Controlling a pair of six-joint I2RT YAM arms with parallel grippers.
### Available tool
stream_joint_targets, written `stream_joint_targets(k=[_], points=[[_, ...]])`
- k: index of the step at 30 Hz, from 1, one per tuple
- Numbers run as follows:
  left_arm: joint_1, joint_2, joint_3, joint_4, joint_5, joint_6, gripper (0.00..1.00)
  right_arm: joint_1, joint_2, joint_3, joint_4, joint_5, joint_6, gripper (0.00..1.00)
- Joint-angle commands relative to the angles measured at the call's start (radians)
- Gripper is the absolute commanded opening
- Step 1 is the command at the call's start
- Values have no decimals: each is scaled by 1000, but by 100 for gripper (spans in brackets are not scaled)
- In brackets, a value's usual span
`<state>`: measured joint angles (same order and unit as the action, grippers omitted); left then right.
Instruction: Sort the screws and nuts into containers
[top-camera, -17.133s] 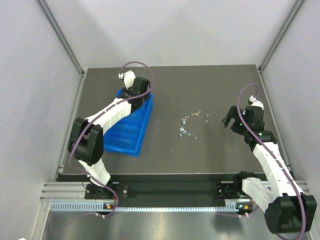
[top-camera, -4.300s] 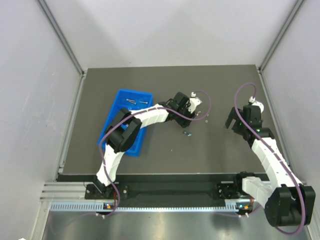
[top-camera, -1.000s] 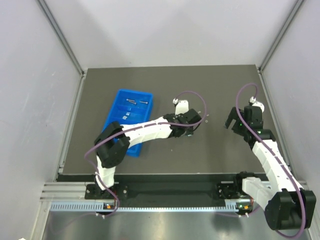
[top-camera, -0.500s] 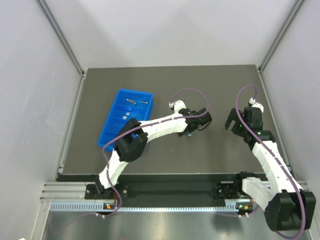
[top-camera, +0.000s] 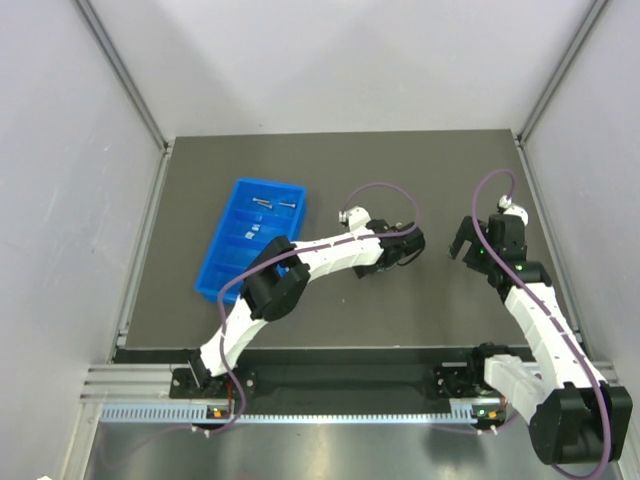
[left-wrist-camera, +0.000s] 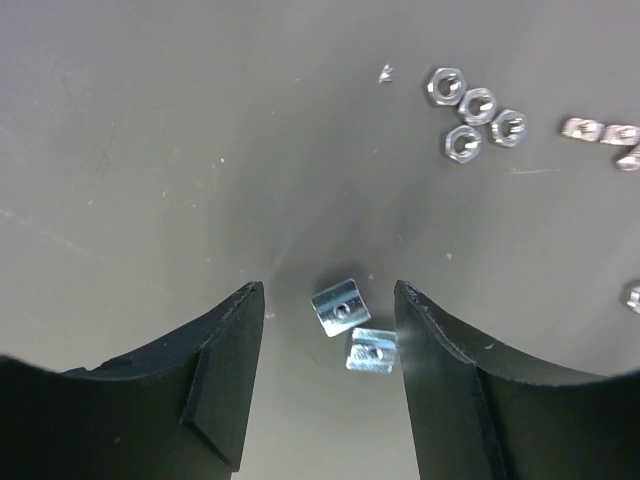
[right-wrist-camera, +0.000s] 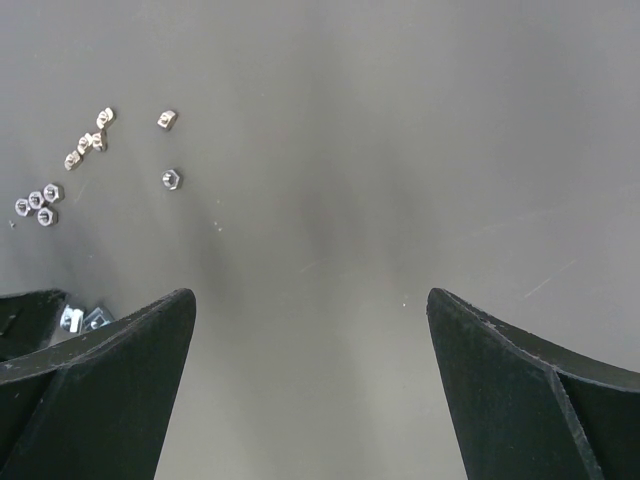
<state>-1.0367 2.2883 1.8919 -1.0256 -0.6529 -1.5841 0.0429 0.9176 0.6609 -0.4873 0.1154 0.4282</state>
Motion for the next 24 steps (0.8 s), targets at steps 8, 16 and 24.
stream_joint_targets(k=[8, 16, 24], points=[[-3, 63, 62, -42, 1, 13, 56, -5, -17, -9, 19, 13, 0, 100], [-5, 69, 61, -62, 44, 21, 41, -5, -28, -14, 12, 21, 1, 100], [-13, 69, 56, -71, 58, 6, 39, -3, -45, -20, 7, 23, 1, 99]])
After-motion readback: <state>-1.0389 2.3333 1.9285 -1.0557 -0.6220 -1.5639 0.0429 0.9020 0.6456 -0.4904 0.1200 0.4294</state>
